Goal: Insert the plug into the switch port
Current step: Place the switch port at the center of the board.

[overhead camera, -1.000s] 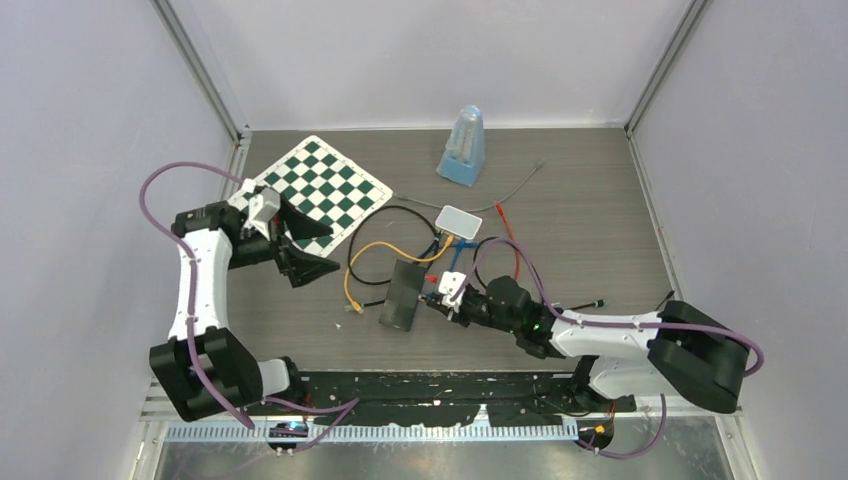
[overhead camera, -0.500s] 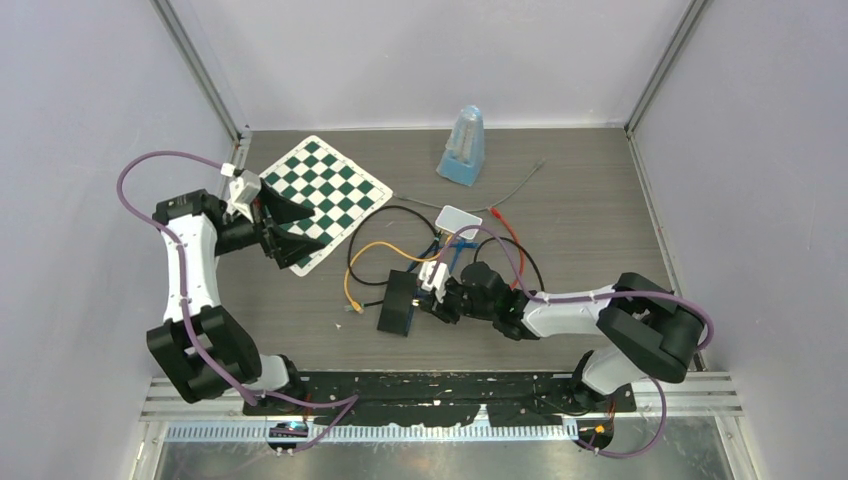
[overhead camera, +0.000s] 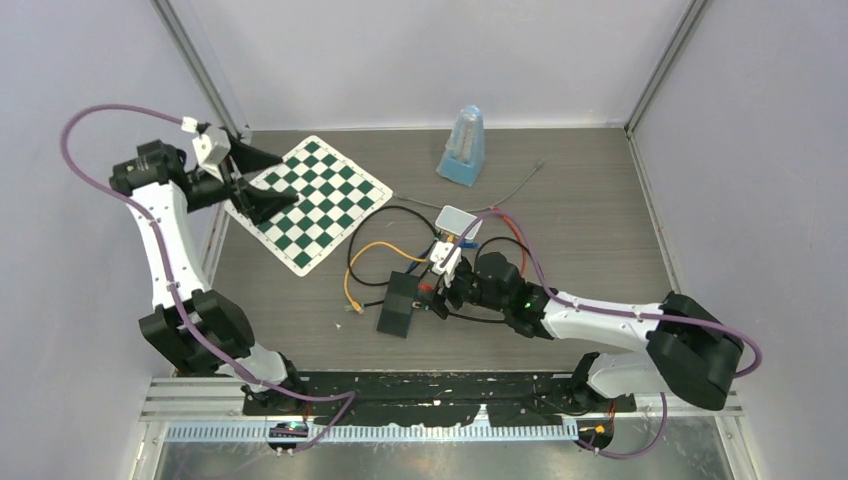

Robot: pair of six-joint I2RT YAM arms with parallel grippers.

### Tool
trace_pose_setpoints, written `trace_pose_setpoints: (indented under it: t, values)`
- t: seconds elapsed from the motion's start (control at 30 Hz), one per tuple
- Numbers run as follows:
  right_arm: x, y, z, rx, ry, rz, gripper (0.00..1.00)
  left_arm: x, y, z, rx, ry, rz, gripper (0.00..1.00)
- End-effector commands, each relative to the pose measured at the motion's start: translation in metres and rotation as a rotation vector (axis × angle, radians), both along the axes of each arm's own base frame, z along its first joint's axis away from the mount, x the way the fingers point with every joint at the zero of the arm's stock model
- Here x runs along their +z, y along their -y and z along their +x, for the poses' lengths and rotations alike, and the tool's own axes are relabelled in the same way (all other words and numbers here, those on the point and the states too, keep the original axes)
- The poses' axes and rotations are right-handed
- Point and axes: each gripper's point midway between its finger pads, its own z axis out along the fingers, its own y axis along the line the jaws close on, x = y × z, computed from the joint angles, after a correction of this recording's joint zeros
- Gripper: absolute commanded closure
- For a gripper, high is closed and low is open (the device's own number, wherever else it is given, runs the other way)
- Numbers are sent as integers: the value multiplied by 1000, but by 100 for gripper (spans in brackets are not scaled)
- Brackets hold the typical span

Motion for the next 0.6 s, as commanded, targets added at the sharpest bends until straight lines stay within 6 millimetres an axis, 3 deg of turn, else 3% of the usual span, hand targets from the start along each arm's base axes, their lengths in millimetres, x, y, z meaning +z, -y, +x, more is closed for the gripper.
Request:
trace_pose_setpoints:
  t: [0.0, 0.17, 0.37, 0.57]
  values:
    - [45, 2, 11, -56, 59, 82, 20, 82, 15, -16, -29, 149, -141, 0]
    - [68, 4, 13, -63, 102, 104, 20, 114, 28, -29, -60, 456, -3, 0]
    - [86, 6, 14, -76, 124, 129, 20, 128, 32, -34, -54, 749, 124, 0]
    - [104, 10, 10, -72, 151, 162, 20, 157, 41, -52, -50, 1117, 286, 0]
